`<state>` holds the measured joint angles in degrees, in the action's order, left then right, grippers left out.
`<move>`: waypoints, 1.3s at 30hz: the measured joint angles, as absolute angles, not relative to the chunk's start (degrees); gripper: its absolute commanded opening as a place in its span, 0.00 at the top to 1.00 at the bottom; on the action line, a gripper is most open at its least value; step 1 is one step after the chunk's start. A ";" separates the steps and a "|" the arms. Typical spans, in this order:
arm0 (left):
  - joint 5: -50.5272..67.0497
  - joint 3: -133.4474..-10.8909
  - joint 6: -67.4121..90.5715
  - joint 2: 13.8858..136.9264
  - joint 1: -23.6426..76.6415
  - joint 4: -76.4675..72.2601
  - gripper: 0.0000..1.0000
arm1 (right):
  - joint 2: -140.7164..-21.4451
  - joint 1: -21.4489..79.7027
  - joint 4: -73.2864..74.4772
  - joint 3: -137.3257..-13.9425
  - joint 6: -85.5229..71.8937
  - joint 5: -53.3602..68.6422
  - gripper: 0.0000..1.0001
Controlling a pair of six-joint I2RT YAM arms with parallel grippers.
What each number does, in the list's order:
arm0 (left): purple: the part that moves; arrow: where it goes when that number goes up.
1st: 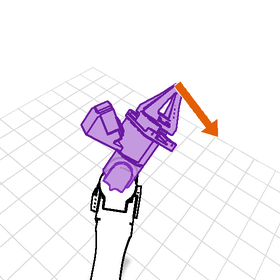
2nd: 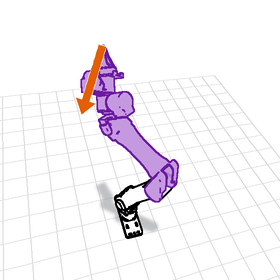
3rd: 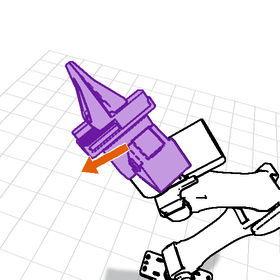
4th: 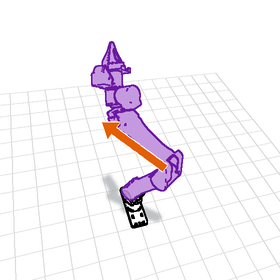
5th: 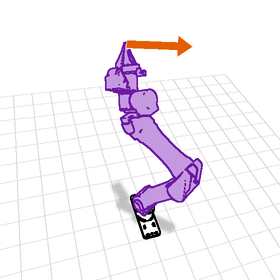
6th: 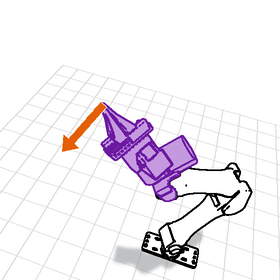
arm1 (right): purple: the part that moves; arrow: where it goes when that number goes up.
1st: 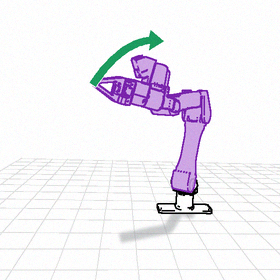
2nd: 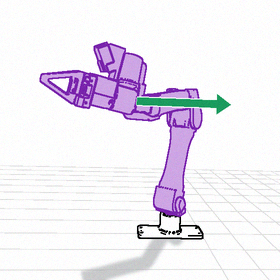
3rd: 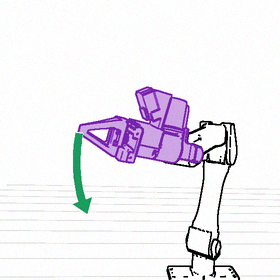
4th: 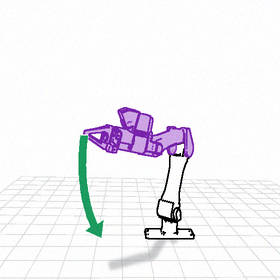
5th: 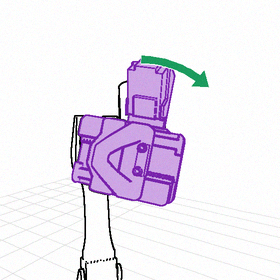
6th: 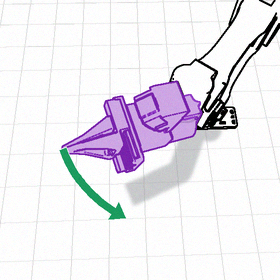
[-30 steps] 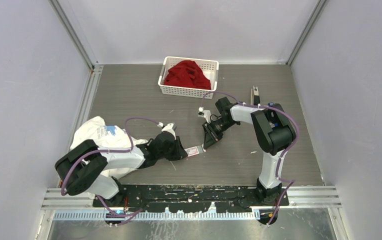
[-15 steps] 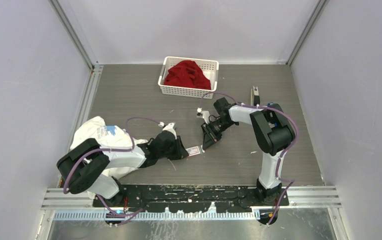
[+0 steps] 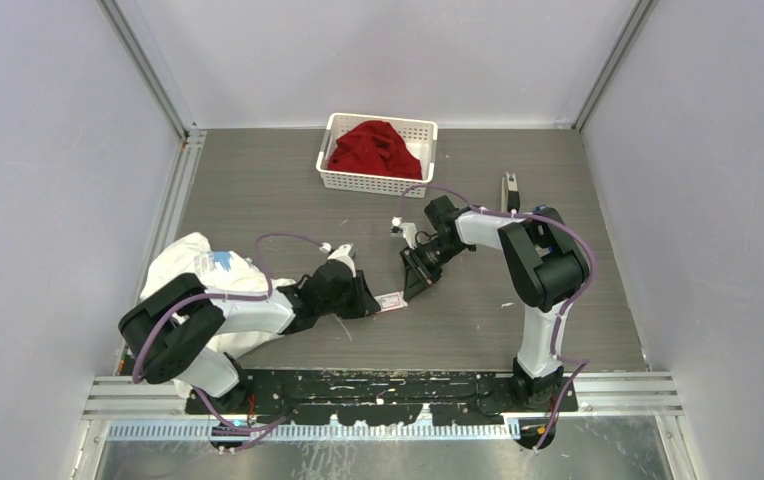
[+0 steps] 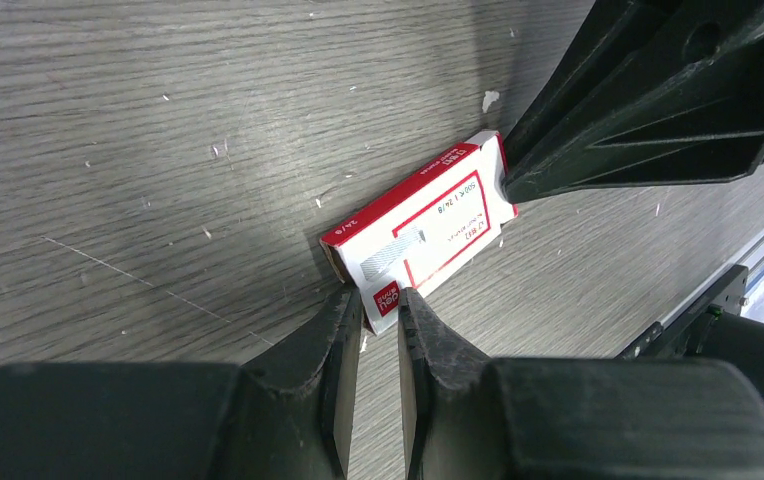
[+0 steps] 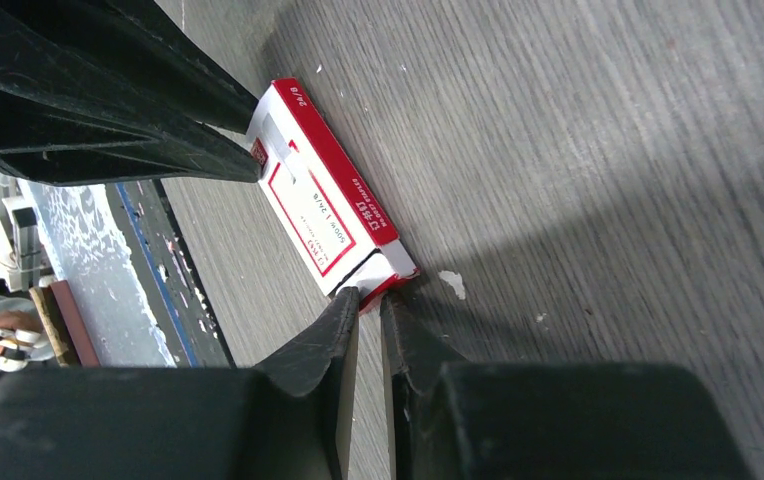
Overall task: Unload the staples from the stapler
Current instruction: Close the staple box at the center of the board.
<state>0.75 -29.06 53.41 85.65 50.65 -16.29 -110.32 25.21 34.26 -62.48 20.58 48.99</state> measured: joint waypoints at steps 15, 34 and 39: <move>1.13 -29.08 53.52 85.91 50.63 -16.93 0.75 | -110.41 24.49 34.85 -63.55 21.10 50.50 0.71; 1.76 -29.08 53.60 86.39 50.61 -18.06 0.72 | -111.31 24.03 34.72 -63.55 20.91 52.62 0.71; 2.04 -29.12 53.63 86.65 50.61 -18.48 0.72 | -111.39 23.99 34.57 -63.55 20.78 53.28 0.71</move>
